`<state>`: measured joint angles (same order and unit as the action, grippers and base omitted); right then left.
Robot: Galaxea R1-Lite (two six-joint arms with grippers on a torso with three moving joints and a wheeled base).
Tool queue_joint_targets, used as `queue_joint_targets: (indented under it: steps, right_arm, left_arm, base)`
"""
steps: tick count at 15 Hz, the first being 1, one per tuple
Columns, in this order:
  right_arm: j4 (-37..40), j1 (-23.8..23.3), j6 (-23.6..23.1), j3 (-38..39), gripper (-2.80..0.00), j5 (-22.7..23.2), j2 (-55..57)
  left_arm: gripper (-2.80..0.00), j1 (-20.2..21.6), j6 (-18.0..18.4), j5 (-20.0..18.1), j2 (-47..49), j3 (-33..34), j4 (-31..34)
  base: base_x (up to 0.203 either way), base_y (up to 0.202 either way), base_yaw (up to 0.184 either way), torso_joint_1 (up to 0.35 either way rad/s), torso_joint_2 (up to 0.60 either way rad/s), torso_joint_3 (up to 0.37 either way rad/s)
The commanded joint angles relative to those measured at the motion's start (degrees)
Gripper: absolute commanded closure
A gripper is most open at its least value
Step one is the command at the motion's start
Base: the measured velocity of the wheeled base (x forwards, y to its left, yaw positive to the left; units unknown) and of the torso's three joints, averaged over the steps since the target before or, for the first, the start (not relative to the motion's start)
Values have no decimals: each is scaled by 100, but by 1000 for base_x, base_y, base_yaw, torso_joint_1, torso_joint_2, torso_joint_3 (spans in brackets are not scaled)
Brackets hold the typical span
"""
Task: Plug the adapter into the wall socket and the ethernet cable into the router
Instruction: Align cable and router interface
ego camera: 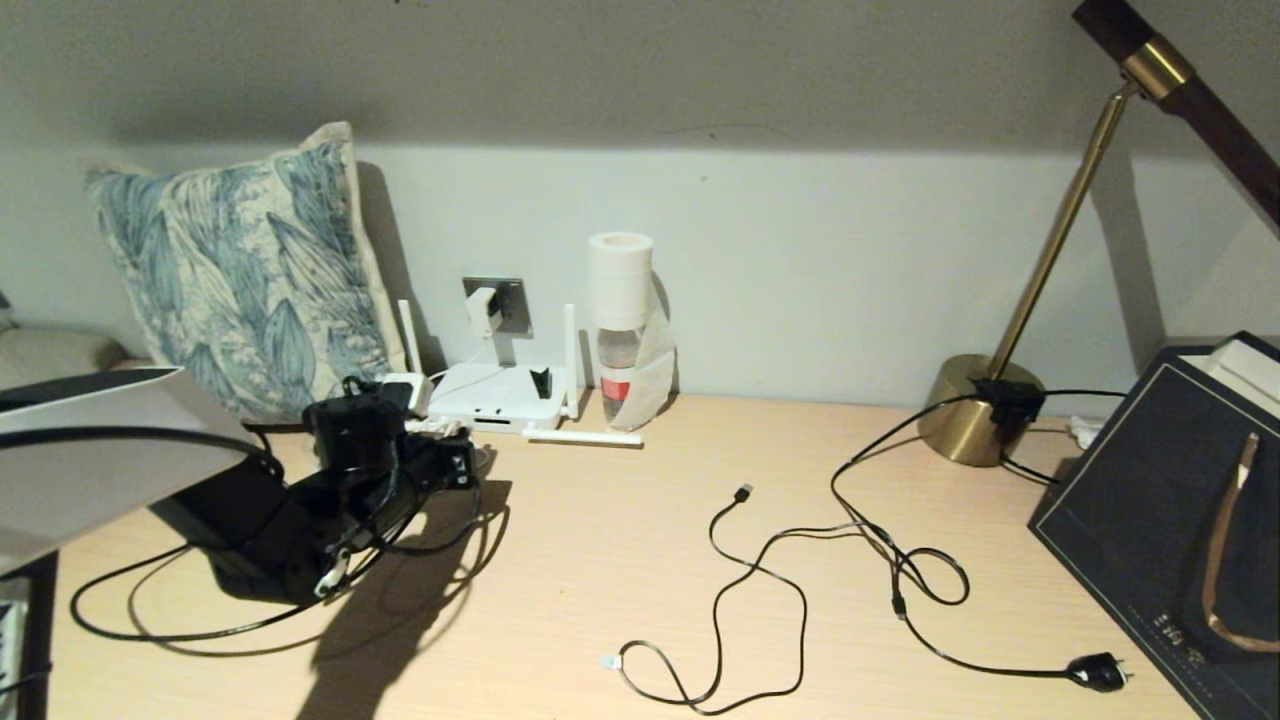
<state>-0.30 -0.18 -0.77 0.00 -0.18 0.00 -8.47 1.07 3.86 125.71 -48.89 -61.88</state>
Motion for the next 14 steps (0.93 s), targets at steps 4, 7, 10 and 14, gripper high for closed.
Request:
queue_joint_targets:
  steps: [4,7,10,14]
  right_arm:
    - [-5,1,-2,0,0,1,9]
    - [-5,1,-2,0,0,1,1]
    - [-5,1,-7,0,0,1,9]
    - [-5,1,-2,0,0,1,9]
  left_arm:
    - [0,65,7,-42,305,-284,-35]
    - [0,83,9,-67,538,-588,-22]
    - [0,83,16,-62,738,-798,9]
    - [0,83,16,-60,911,-955,-8]
  base:
    - [0,0,0,0,0,0]
    - [0,0,0,0,0,0]
    - [0,0,0,0,0,0]
    - [0,0,0,0,0,0]
